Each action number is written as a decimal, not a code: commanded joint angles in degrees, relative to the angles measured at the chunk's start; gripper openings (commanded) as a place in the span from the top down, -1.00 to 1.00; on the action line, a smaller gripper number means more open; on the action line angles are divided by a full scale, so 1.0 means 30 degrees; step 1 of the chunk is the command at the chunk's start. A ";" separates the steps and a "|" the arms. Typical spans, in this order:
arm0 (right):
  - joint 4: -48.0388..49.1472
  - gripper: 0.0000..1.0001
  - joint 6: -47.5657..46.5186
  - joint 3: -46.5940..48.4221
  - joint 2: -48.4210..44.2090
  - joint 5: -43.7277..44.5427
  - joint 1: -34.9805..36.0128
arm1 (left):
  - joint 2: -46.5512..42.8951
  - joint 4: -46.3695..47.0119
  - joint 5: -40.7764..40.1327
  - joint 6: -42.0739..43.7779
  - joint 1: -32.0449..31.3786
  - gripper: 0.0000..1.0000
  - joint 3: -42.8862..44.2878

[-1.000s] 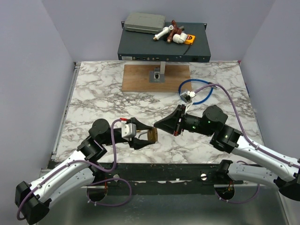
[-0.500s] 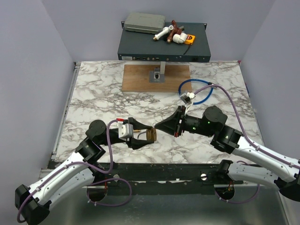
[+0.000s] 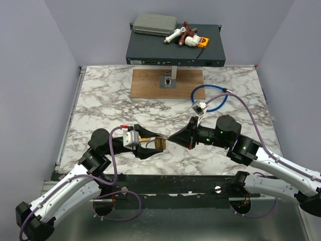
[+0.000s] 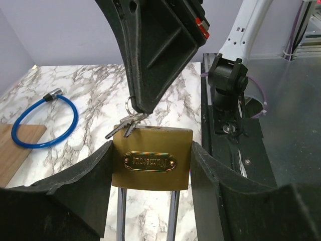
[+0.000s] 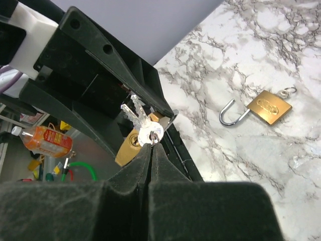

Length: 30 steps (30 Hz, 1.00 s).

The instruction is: Unlock with the key

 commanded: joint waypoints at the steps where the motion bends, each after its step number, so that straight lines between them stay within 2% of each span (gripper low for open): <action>1: -0.1093 0.99 -0.0367 0.0446 -0.0124 0.0032 0.0111 | -0.0380 0.1618 0.0425 -0.0200 0.0271 1.00 0.0845; 13: 0.0216 0.99 0.0131 0.0692 0.0132 -0.0932 0.0109 | -0.0231 0.1177 0.0463 0.0490 0.0422 1.00 0.0726; 19: -0.2658 0.99 -0.1359 0.1825 -0.0062 0.0004 0.0119 | -0.0348 0.0964 0.1086 0.0661 0.0588 1.00 0.1141; 25: -0.3438 0.99 -0.2153 0.2981 0.0748 -0.0288 0.0098 | -0.0352 0.0871 0.2187 0.0754 0.0604 1.00 0.1294; 30: -0.3954 0.99 -0.2494 0.3220 0.0979 -0.0117 0.0095 | -0.0508 0.0404 0.3301 0.2023 0.0619 1.00 0.1663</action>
